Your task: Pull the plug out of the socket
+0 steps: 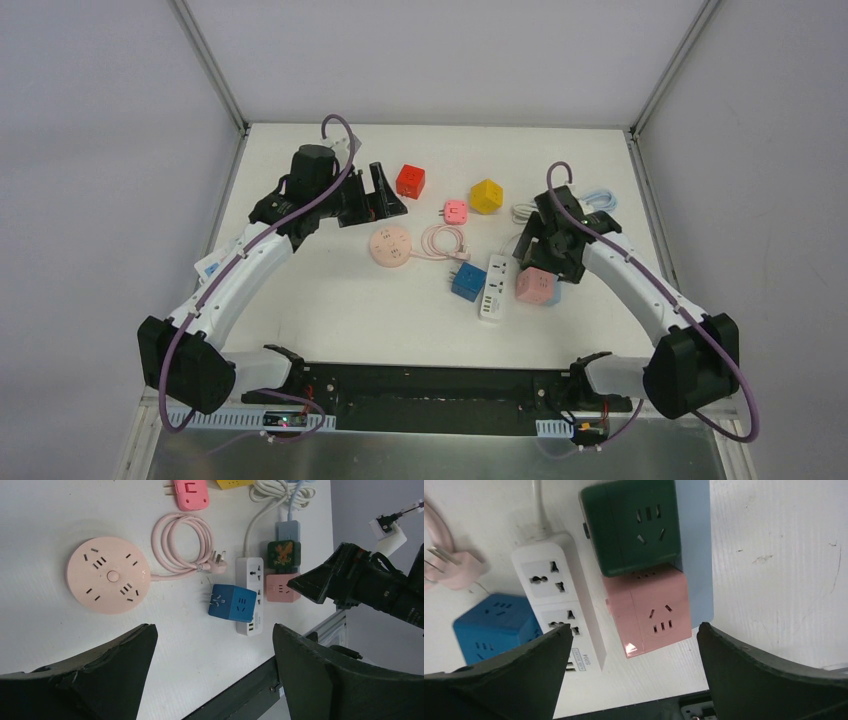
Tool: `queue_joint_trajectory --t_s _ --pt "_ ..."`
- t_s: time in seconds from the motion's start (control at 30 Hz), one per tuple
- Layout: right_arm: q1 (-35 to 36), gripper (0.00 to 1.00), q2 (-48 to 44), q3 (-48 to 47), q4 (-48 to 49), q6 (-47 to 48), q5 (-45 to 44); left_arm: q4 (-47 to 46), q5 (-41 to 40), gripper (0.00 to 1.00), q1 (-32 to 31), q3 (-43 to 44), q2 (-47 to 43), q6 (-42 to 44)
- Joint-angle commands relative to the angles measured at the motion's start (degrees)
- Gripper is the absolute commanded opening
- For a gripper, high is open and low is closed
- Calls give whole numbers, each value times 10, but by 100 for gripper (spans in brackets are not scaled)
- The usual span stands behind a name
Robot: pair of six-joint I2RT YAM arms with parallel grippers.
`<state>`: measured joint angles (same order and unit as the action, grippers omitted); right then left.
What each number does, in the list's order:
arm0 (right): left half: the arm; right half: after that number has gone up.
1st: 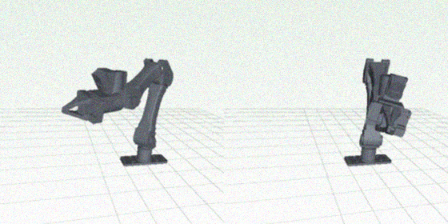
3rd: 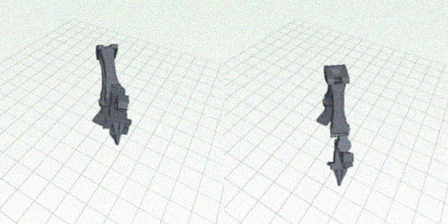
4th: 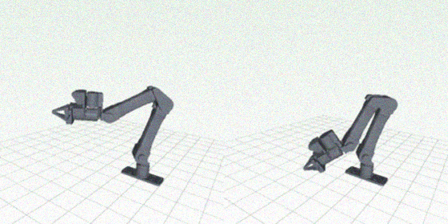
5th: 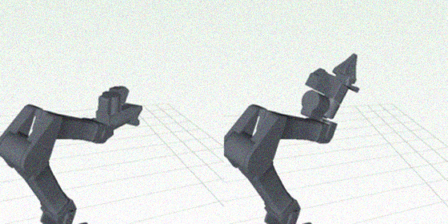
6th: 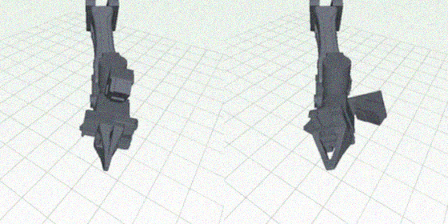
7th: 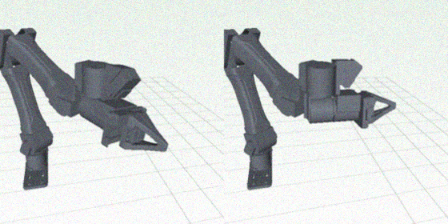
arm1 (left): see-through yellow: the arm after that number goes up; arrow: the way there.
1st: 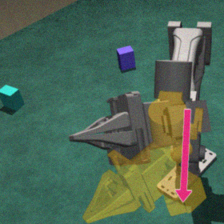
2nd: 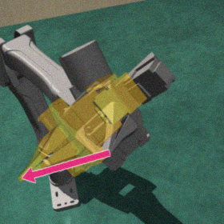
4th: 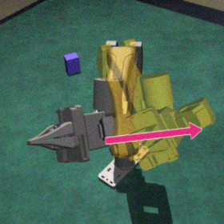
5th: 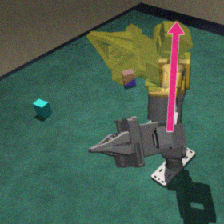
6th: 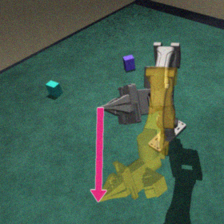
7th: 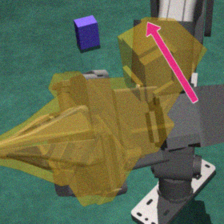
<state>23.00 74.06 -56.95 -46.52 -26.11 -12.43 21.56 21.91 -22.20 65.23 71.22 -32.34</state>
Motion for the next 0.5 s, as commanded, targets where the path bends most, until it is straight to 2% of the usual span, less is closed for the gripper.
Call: queue_joint_trajectory --t_s 0.0,0.27,0.47 --pt "18 96 27 -16 -40 64 3 4 -7 90 -5 21 4 15" --pt "13 77 47 6 -5 62 37 7 9 90 -6 25 19 9" --pt "-24 66 26 53 34 31 83 9 23 90 -7 26 33 3"
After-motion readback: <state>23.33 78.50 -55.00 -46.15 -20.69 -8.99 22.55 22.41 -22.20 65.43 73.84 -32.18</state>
